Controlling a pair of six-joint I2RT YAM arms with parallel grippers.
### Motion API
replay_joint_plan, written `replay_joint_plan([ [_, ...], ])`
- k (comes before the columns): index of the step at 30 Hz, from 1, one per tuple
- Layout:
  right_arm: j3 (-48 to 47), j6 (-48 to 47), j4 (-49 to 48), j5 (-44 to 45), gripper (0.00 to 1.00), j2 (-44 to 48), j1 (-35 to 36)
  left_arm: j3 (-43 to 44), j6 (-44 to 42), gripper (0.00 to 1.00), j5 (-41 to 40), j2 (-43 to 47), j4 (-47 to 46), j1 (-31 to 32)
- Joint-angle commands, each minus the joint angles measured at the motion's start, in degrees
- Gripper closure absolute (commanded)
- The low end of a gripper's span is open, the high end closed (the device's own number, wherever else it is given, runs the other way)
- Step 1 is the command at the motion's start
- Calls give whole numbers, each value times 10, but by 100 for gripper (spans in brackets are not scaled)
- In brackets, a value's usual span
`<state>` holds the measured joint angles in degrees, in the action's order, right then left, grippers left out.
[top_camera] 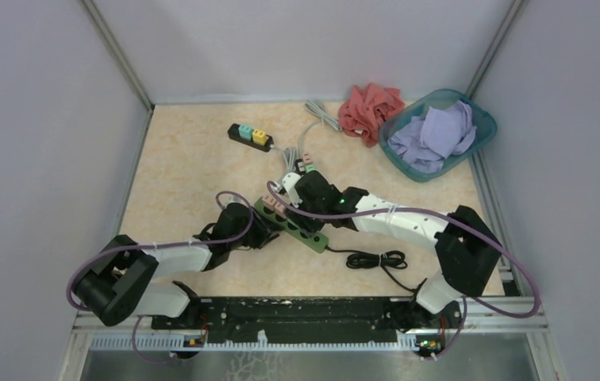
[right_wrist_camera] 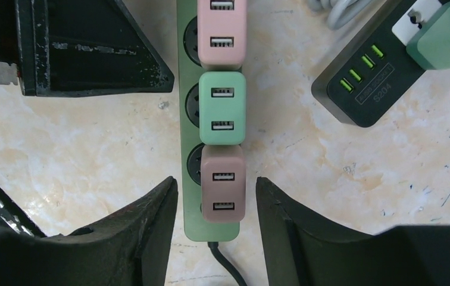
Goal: Insert the plug
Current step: Press the plug into the socket.
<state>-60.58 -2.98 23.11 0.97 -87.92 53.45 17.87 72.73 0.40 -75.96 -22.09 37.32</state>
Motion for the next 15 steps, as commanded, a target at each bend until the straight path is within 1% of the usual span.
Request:
replay_joint_plan([
  [1, -29, -6, 6, 0, 50, -10, 0, 13, -6, 60, 13, -11, -24, -6],
  [3, -32, -7, 9, 4, 52, -16, 0, 13, -5, 60, 15, -14, -26, -7],
  [13, -34, -22, 19, 8, 70, -44, 0, 16, -9, 61, 22, -24, -30, -9],
  [14, -32, -25, 20, 6, 73, -46, 0, 17, -10, 61, 22, -25, -30, -10],
  [15, -31, -29, 21, 5, 77, -47, 0, 18, -10, 61, 23, -27, -31, -10],
])
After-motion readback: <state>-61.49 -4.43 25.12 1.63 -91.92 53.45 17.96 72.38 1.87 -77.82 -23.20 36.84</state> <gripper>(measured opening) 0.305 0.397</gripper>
